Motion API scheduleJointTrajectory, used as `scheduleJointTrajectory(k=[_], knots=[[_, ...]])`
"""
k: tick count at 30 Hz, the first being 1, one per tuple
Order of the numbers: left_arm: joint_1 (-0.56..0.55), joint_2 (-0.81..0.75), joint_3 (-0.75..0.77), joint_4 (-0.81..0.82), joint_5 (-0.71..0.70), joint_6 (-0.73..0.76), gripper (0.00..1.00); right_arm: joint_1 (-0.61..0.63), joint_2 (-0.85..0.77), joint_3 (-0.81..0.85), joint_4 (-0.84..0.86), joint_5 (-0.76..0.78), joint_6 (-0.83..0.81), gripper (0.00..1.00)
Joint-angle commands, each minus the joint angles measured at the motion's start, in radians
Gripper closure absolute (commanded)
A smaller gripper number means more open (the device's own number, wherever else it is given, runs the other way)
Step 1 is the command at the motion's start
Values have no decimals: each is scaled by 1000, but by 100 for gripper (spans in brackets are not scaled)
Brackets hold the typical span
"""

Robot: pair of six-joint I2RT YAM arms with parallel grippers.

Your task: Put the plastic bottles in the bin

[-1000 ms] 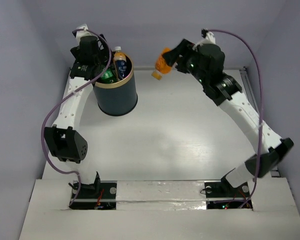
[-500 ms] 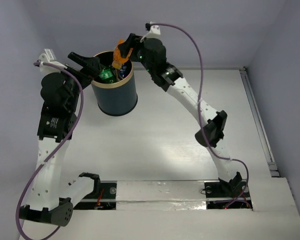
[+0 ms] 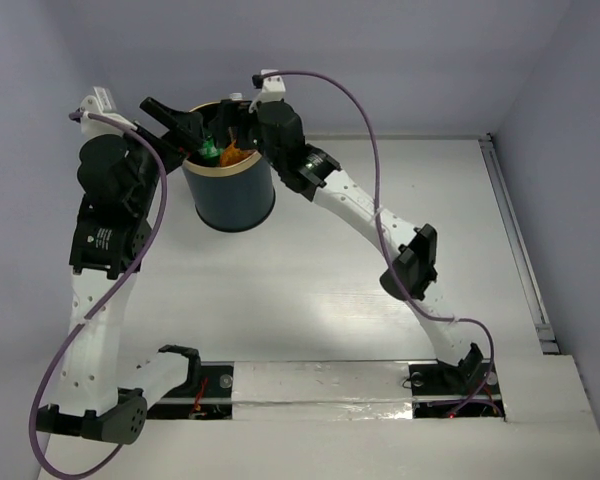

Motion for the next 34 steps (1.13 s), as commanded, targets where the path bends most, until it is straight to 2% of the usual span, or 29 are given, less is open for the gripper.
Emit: scheduleJointTrajectory(k=[1,4,6,7,8,9,10,11,12,13,14,16,18,20,21,22,23,24,28,34], knots=[[-5,1,84,27,64,18,1,-4,-227,-14,87,15,-37,0],[-5,8,94,29,127,20,1,-4,-372,-104,76,18,-36,0],[-5,-1,78,49,147,-2,1,-4,-466,-243,78,30,-30,0],[-5,-5,68,58,167,-14,1,-4,-570,-305,79,43,-27,2],[-5,-16,59,82,179,-38,1,-4,-629,-371,84,49,-13,18],[-5,-22,39,95,191,-48,1,-4,-693,-534,91,55,1,32],[-5,-28,25,110,219,-59,1,-4,-765,-631,105,66,15,64],[-5,-42,12,131,233,-69,1,-4,-919,-732,145,69,38,78],[-5,-51,-22,142,247,-83,1,-4,-1000,-831,156,76,53,86],[-5,-59,-39,148,260,-85,1,-4,-1080,-1012,164,89,64,92],[-5,-82,-57,151,267,-85,1,-4,-1237,-1093,150,102,88,92],[-5,-120,-128,158,303,-68,1,-4,-1385,-1287,95,160,128,91],[-5,-145,-198,132,310,-53,1,-4,-1576,-1383,-29,193,162,88],[-5,-192,-252,119,304,-40,1,-4,-1680,-1483,-173,236,214,69],[-5,-209,-299,110,296,-39,1,-4,-1768,-1505,-221,259,237,56],[-5,-222,-320,108,285,-40,1,-4,-1807,-1525,-264,303,258,38],[-5,-243,-338,119,288,-48,1,-4,-1844,-1549,-328,322,286,8],[-5,-249,-359,122,297,-52,1,-4,-1903,-1554,-350,342,297,1],[-5,-254,-352,102,331,-49,1,-4,-1953,-1548,-401,403,305,0],[-5,-260,-311,21,302,-20,1,-4,-1887,-1519,-375,370,299,0]])
